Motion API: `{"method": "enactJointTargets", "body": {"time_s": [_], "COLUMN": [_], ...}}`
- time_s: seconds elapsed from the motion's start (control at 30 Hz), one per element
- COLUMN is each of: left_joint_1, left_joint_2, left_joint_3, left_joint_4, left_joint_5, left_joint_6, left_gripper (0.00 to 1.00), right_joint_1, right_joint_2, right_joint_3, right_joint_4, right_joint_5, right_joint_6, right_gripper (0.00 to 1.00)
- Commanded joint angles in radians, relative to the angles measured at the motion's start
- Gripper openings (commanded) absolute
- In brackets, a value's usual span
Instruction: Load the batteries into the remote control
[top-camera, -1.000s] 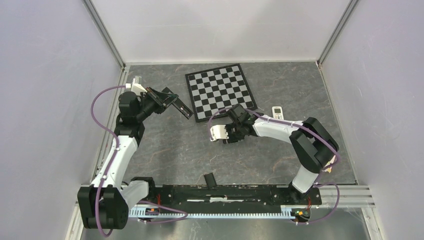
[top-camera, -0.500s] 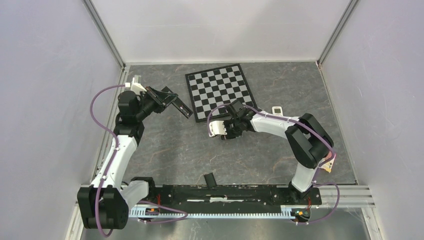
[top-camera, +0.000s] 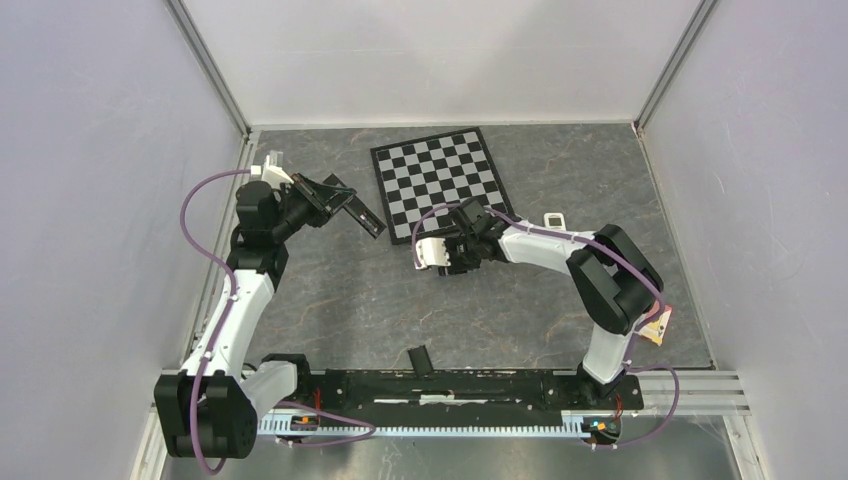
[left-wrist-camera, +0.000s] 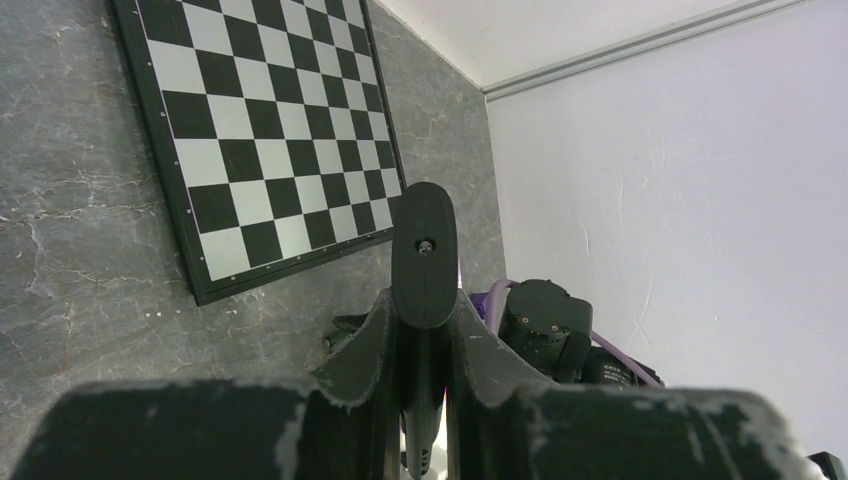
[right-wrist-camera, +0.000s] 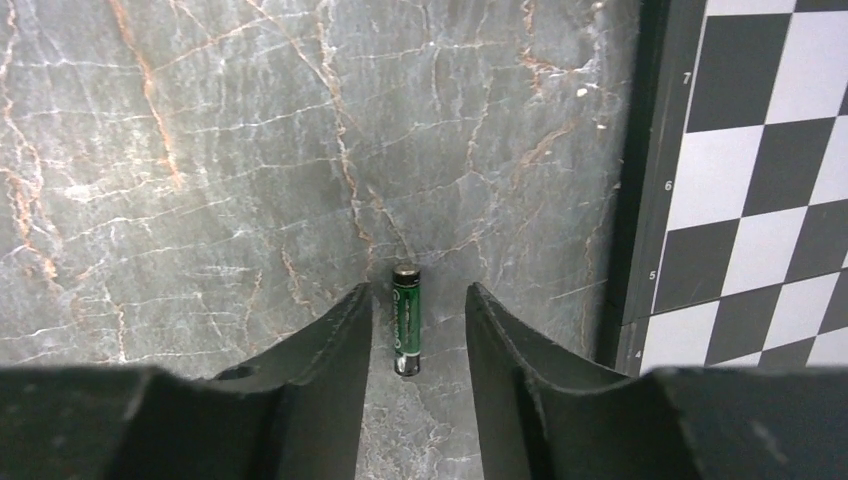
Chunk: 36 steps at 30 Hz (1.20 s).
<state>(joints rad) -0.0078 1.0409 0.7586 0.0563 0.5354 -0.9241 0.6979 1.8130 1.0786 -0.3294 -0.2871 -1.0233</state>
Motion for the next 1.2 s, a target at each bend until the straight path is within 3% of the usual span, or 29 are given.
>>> {"method": "enactJointTargets", "body": {"time_s": [0.0, 0.1, 0.23, 0.47, 0.77, 0.9, 1.17], "left_joint_1": [0.005, 0.005, 0.005, 0.005, 0.005, 0.005, -0.002], "left_joint_2": [-0.021, -0.024, -0.026, -0.023, -0.018, -0.019, 0.012], "left_joint_3": [0.04, 0.037, 0.036, 0.04, 0.038, 0.028, -0.021], "left_joint_4": [0.019, 0.019, 0.019, 0.019, 0.022, 0.034, 0.127], "left_joint_5": [0.022, 0.021, 0.021, 0.023, 0.027, 0.037, 0.064], "left_joint_6": [0.041, 0.042, 0.041, 0.037, 0.036, 0.033, -0.017], "left_gripper": [0.02, 0.02, 0.02, 0.02, 0.02, 0.02, 0.02], "right_joint_1": [-0.02, -0.036, -0.055, -0.063, -0.063, -0.064, -0.066], "right_joint_2": [0.019, 0.021, 0.04, 0.079, 0.113, 0.069, -0.087], "right_joint_3": [-0.042, -0.039, -0.024, 0.001, 0.027, 0.049, 0.102], "right_joint_4": [-0.085, -0.086, -0.103, -0.164, -0.167, -0.163, -0.103], "right_joint_5": [0.032, 0.033, 0.022, -0.016, -0.01, -0.014, -0.044], "right_joint_6": [0.019, 0.024, 0.039, 0.047, 0.061, 0.072, 0.281], "right_gripper": [0.48, 0.47, 0.37, 0.29, 0.01, 0.0, 0.0]}}
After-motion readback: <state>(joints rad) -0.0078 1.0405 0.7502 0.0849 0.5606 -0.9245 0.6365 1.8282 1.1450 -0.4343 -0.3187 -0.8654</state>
